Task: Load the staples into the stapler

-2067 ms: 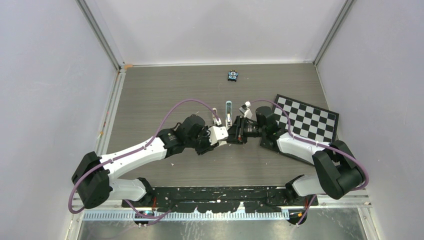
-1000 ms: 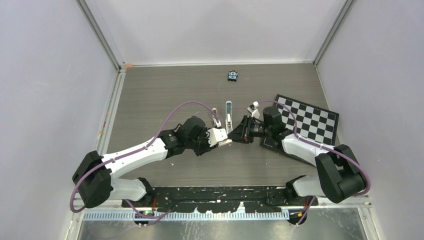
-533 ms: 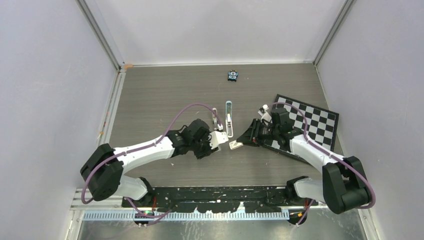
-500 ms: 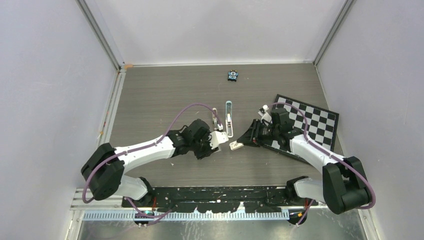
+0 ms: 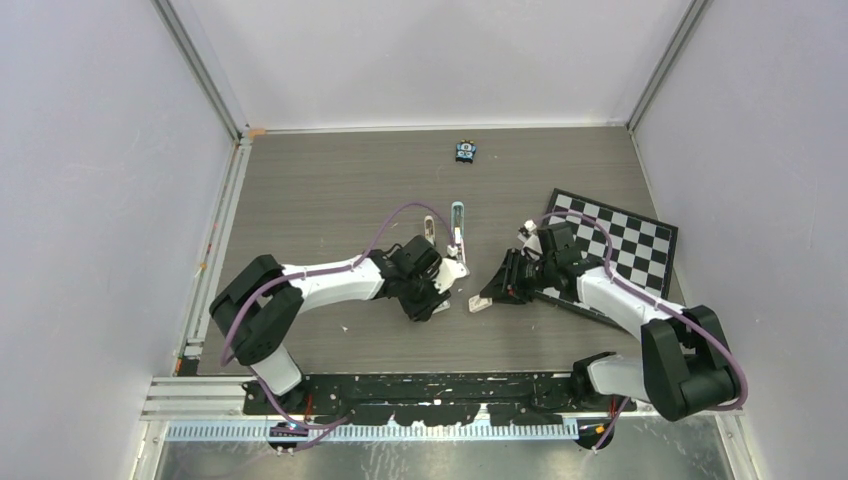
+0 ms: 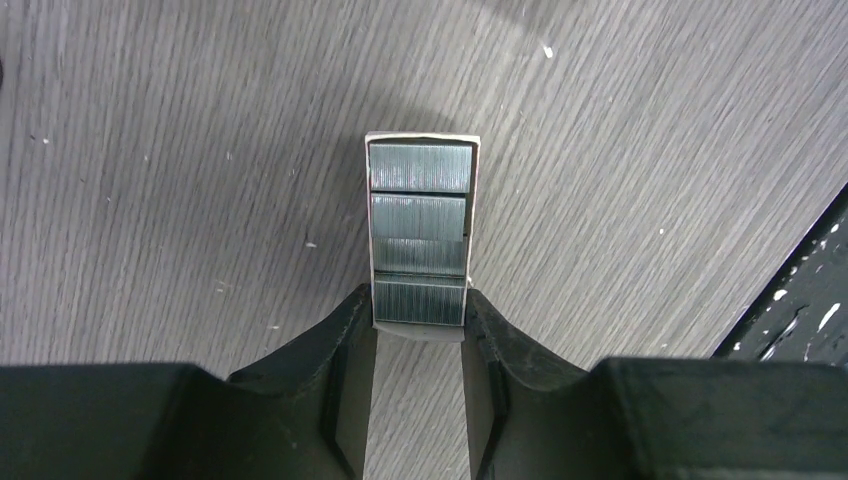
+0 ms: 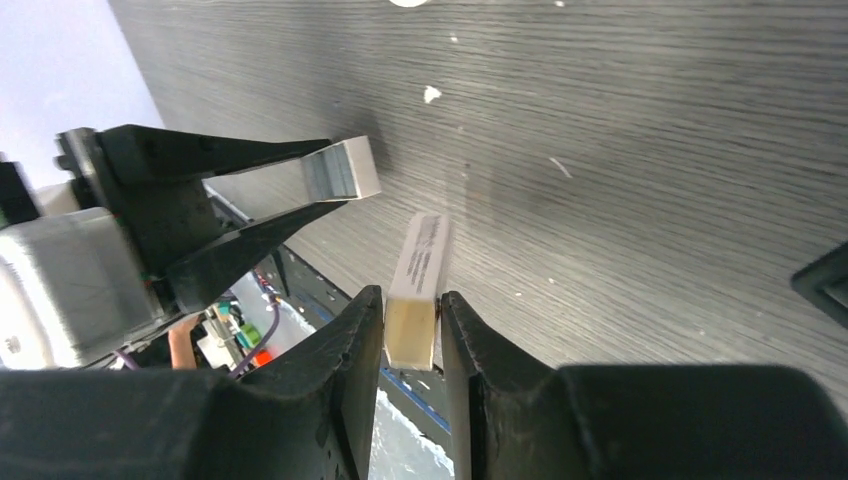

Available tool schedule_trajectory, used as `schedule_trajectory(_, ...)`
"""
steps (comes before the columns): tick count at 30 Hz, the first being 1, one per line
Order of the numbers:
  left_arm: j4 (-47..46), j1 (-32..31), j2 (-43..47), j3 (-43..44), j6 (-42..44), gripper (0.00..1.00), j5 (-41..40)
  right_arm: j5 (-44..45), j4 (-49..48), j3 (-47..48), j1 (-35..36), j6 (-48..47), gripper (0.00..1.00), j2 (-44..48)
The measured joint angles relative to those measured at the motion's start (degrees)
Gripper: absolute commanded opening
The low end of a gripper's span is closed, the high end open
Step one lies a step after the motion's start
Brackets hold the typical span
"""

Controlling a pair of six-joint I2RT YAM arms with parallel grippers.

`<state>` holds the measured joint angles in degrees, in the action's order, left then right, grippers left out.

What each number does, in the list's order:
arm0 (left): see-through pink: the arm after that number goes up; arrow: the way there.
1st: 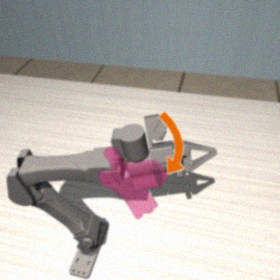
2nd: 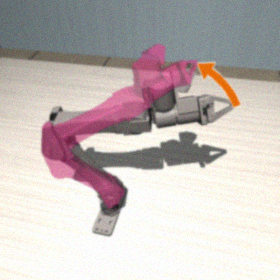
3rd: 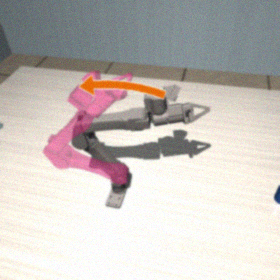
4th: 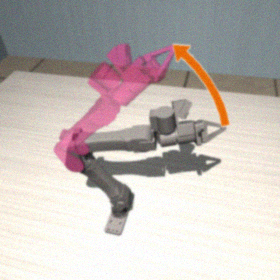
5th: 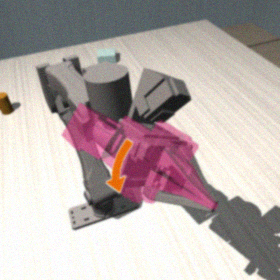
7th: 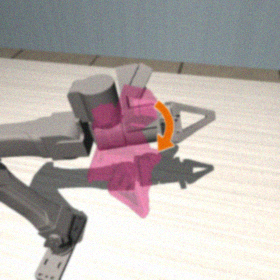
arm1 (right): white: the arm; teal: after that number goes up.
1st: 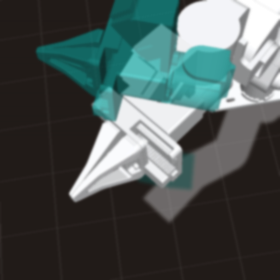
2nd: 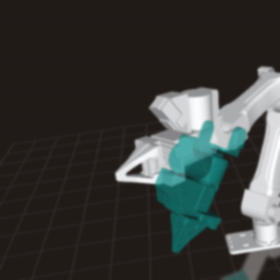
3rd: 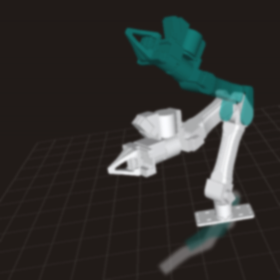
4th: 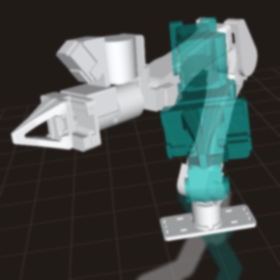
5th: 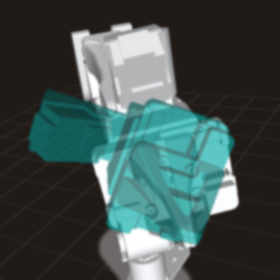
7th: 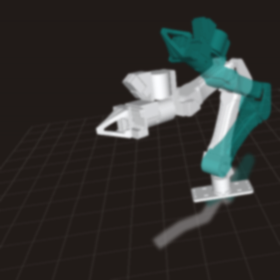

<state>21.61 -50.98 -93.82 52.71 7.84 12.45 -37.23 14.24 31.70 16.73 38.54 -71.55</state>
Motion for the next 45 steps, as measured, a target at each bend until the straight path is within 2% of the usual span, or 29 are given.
schedule_trajectory(11,0.63,0.00,-1.05,1.31,-1.73,0.54,1.11,5.14,4.37,2.25,0.00,-1.70,0.40,-4.85)
schedule_trajectory(14,0.96,0.00,-0.37,1.33,-1.81,0.59,0.81,6.99,6.08,4.04,0.00,-2.23,0.40,-4.83)
schedule_trajectory(20,1.36,0.00,5.22,1.33,-1.57,0.66,-2.27,11.26,10.19,7.48,0.00,-2.78,0.41,-3.72)
schedule_trajectory(23,1.38,0.42,9.03,1.44,-1.60,0.73,-4.79,13.27,12.33,8.79,0.02,-2.99,0.44,-2.38)
schedule_trajectory(25,1.40,1.11,11.43,1.62,-1.75,0.80,-6.32,15.21,14.34,9.77,0.02,-3.17,0.41,-1.07)
schedule_trajectory(27,1.40,2.78,13.84,1.70,-2.01,0.97,-7.69,16.46,15.61,10.40,0.09,-3.41,0.40,-0.02)
schedule_trajectory(28,1.38,3.93,15.10,1.73,-2.34,0.99,-8.28,17.05,16.31,10.84,0.26,-3.52,0.39,0.48)
schedule_trajectory(32,1.40,9.64,20.70,1.81,-4.42,1.00,-9.90,18.78,17.03,11.28,2.25,-3.37,0.39,0.94)
schedule_trajectory(34,1.51,11.69,23.43,1.81,-4.74,1.00,-10.40,19.52,17.05,11.26,4.55,-2.89,0.36,0.79)
schedule_trajectory(45,6.58,12.04,35.41,0.00,-4.68,1.00,-11.91,24.35,15.76,11.28,12.70,1.27,0.33,-3.72)
